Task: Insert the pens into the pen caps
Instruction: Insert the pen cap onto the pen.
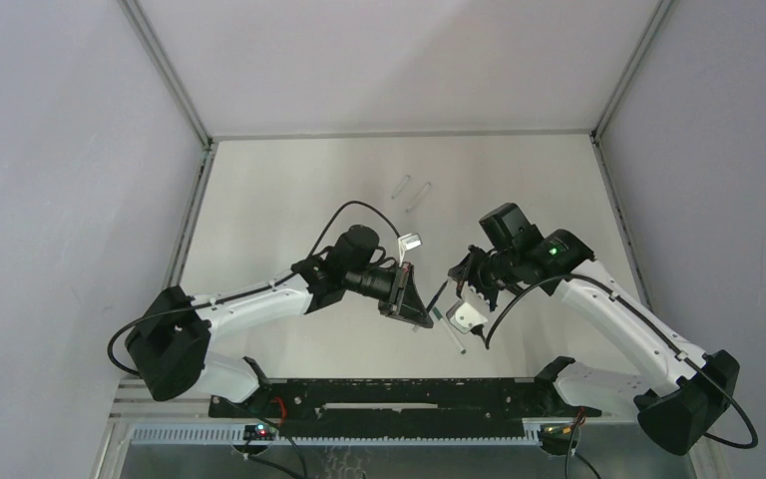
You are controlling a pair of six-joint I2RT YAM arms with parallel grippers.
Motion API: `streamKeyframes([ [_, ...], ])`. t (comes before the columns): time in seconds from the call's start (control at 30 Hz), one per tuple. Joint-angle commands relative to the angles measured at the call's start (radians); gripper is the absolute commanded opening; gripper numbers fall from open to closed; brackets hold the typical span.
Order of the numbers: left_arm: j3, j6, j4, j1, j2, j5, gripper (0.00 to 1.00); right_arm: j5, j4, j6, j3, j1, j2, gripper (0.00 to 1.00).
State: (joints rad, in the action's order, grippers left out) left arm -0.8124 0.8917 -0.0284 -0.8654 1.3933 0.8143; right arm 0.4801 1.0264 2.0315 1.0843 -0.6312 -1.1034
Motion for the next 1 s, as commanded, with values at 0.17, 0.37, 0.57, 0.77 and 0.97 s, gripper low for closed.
streamKeyframes([
  [0.17, 0.020, 0.021, -0.031, 0.006, -0.008, -0.014, 0.00, 0.011, -0.008, -0.030, -0.004, -0.028, 0.019, 0.00],
  [0.37, 0.006, 0.031, -0.031, 0.006, 0.002, -0.032, 0.00, -0.003, -0.014, -0.044, -0.004, -0.048, 0.020, 0.00],
  [0.57, -0.008, 0.039, -0.045, 0.006, 0.011, -0.042, 0.00, -0.023, -0.021, -0.063, -0.005, -0.067, 0.019, 0.00],
  [0.77, -0.014, 0.043, -0.047, 0.011, 0.021, -0.062, 0.00, -0.040, -0.032, -0.065, -0.004, -0.085, 0.029, 0.00],
  [0.97, -0.078, 0.014, -0.046, 0.023, 0.061, -0.073, 0.00, -0.102, -0.061, -0.072, -0.004, -0.111, 0.033, 0.00],
])
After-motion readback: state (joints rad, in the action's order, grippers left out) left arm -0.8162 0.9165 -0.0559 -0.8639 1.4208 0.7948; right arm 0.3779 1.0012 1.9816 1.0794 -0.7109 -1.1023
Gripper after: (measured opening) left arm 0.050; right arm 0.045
